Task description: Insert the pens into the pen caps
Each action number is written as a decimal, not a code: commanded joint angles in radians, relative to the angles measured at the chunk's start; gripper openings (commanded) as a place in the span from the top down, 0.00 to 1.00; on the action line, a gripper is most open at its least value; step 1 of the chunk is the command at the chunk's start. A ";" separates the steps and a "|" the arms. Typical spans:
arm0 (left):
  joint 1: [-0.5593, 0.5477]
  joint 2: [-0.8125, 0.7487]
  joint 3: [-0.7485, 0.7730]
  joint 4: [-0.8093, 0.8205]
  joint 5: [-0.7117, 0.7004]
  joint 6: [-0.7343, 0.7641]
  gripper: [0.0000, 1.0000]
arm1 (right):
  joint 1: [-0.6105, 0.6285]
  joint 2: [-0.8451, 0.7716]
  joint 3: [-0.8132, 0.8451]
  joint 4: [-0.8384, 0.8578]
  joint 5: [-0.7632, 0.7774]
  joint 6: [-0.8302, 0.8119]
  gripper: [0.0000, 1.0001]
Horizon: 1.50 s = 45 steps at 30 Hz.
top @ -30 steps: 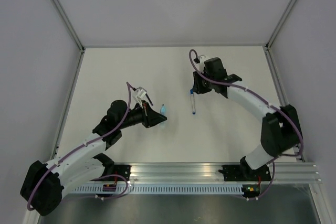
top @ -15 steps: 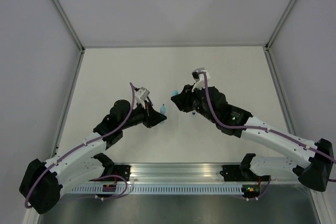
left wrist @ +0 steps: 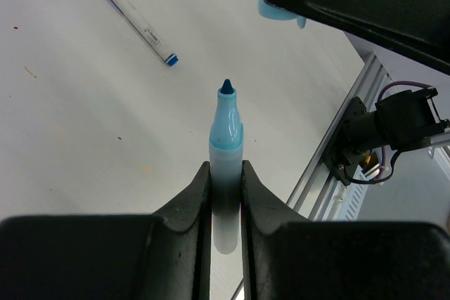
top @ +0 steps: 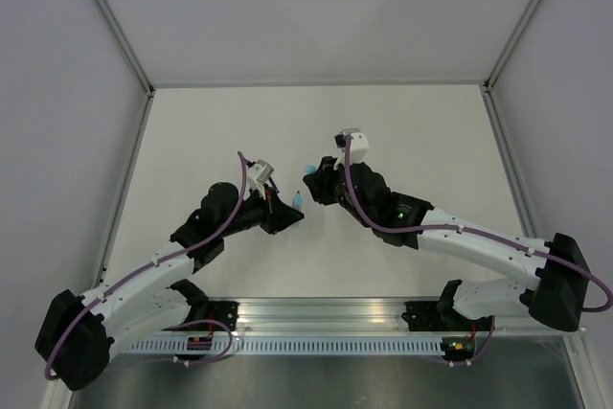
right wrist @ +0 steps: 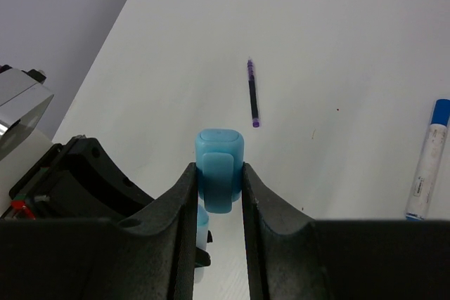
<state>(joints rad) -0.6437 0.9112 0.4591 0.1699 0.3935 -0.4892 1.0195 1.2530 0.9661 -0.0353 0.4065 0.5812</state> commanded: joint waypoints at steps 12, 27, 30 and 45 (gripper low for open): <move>-0.007 -0.031 0.035 0.003 -0.027 0.035 0.98 | 0.014 0.059 0.077 0.044 0.034 0.017 1.00; -0.007 -0.044 0.036 -0.009 -0.032 0.034 0.98 | 0.019 0.080 0.046 0.117 -0.043 0.031 1.00; -0.007 -0.051 0.030 -0.001 -0.033 0.032 0.98 | 0.021 0.068 0.048 0.112 -0.026 0.026 1.00; -0.007 -0.055 0.032 -0.009 -0.045 0.035 0.98 | 0.067 0.100 0.026 0.094 -0.071 0.069 1.00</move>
<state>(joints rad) -0.6441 0.8619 0.4591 0.1547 0.3653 -0.4885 1.0668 1.3384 0.9955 0.0246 0.3485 0.6247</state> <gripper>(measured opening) 0.202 0.322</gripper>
